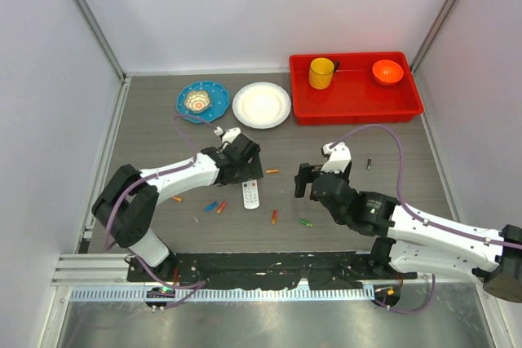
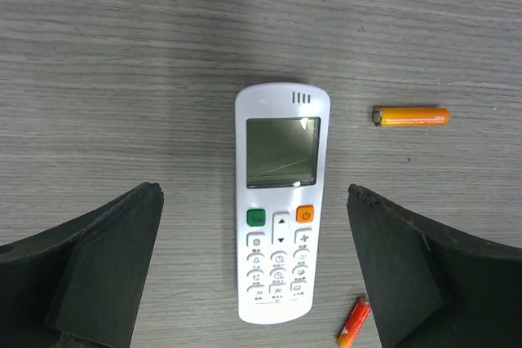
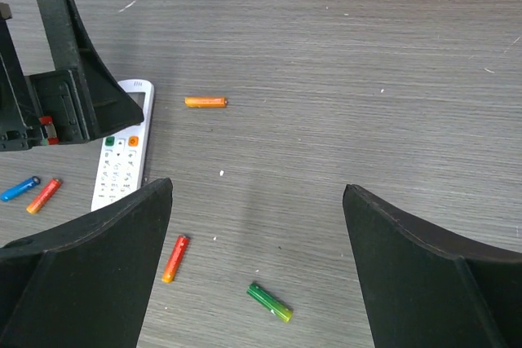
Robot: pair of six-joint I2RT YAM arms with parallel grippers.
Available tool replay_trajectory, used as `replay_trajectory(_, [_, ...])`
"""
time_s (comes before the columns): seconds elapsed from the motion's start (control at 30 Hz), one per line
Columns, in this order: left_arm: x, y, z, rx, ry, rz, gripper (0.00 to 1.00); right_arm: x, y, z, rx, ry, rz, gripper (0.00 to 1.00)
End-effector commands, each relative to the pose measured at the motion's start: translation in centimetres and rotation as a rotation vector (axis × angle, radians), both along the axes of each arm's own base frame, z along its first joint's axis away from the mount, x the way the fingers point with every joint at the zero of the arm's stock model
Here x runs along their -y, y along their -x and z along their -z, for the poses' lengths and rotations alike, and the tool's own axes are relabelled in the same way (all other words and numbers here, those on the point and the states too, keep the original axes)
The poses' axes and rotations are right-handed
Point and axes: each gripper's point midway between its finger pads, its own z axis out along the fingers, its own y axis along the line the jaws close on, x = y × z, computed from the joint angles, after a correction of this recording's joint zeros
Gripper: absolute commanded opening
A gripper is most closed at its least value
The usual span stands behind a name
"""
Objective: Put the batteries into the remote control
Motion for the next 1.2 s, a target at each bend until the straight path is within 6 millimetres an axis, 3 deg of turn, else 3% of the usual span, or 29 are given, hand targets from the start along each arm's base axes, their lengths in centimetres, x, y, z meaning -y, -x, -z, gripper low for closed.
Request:
replay_trajectory(0.0, [2.4, -1.3, -1.2, 0.032, 0.055, 0.031, 1.0, -0.2, -0.3, 0.3, 0.011, -0.005, 0.004, 0.91])
replay_trajectory(0.3, [2.6, -0.8, 1.0, -0.012, 0.013, 0.056, 0.92, -0.2, -0.5, 0.8, 0.007, 0.014, 0.008, 0.91])
replay_trajectory(0.87, [1.8, -0.4, 2.9, -0.034, -0.15, 0.076, 0.76, 0.9, -0.6, 0.1, 0.029, 0.04, 0.036, 0.91])
replay_trajectory(1.17, [2.0, 0.2, 3.9, -0.053, -0.132, 0.086, 0.54, 1.1, -0.4, 0.2, 0.021, 0.027, 0.041, 0.91])
